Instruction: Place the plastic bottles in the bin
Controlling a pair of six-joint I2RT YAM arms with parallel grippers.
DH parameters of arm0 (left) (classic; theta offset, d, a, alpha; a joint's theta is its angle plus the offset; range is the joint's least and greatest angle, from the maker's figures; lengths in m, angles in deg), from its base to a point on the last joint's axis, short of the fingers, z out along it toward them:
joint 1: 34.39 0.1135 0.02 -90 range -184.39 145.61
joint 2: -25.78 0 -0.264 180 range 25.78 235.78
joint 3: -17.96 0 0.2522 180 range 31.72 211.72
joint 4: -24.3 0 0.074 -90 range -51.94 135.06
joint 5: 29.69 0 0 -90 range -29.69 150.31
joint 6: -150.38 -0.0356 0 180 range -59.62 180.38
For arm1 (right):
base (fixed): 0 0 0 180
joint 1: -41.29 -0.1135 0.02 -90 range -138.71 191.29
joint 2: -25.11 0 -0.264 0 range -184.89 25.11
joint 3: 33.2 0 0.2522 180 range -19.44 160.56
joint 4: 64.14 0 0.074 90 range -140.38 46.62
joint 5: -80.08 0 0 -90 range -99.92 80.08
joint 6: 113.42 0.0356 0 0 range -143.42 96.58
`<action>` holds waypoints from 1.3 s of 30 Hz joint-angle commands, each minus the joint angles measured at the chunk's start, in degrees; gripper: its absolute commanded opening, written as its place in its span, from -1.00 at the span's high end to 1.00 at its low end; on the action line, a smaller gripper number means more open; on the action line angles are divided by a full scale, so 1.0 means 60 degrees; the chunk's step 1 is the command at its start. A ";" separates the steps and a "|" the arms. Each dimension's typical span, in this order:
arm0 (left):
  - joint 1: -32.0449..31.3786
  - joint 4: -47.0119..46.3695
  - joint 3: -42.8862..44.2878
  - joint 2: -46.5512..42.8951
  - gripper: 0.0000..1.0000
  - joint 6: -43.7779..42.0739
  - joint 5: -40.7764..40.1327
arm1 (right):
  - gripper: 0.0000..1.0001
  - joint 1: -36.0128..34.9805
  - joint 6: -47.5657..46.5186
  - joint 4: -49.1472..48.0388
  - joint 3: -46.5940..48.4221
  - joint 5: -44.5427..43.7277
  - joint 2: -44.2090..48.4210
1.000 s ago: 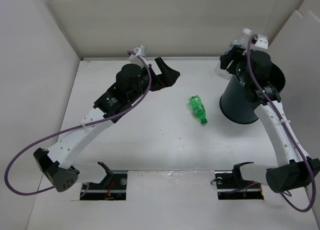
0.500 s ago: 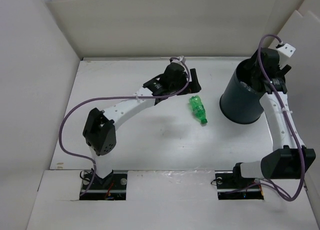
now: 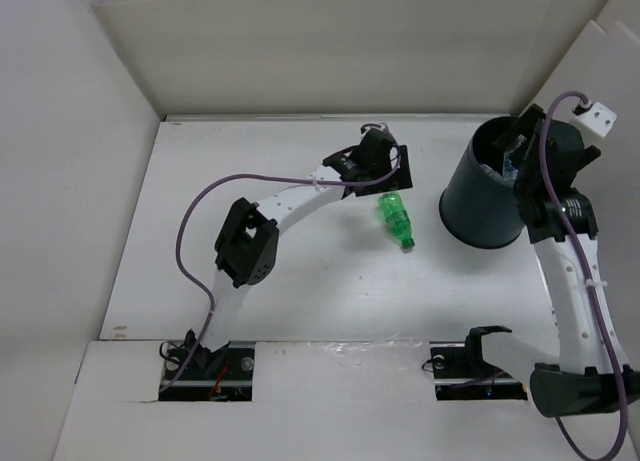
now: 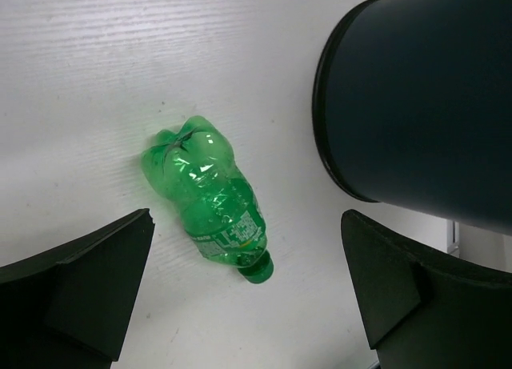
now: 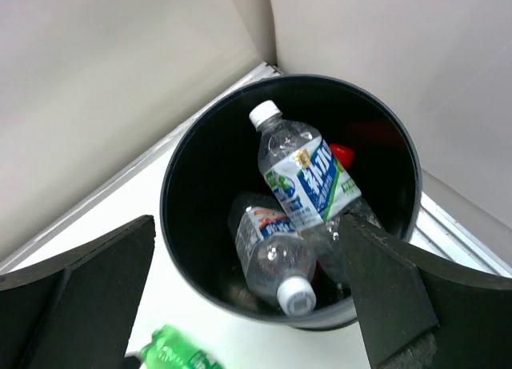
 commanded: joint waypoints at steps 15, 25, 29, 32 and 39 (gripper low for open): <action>-0.0086 0.2270 0.2491 0.2667 -1.00 0.1813 -0.0770 | -1.00 -0.0323 0.0018 -0.0514 -0.0767 0.1479 0.1508; -0.0086 0.2182 0.2581 0.3445 -0.58 0.2517 -0.0872 | -1.00 -0.0791 -0.0200 -0.0602 -0.1294 0.1948 0.1787; -0.0086 0.2299 0.2158 0.3243 0.57 0.2619 -0.1193 | -1.00 -0.1142 -0.0552 -0.0690 -0.1616 0.2577 0.1875; 0.0088 0.2212 0.1413 0.2687 1.00 0.2619 -0.1281 | -1.00 -0.1449 -0.0976 -0.1171 -0.2040 0.3688 0.1993; 0.0089 0.1116 -0.1135 -0.0139 1.00 0.1377 -0.2409 | -1.00 -0.2285 -0.1738 -0.2006 -0.2671 0.6634 0.2095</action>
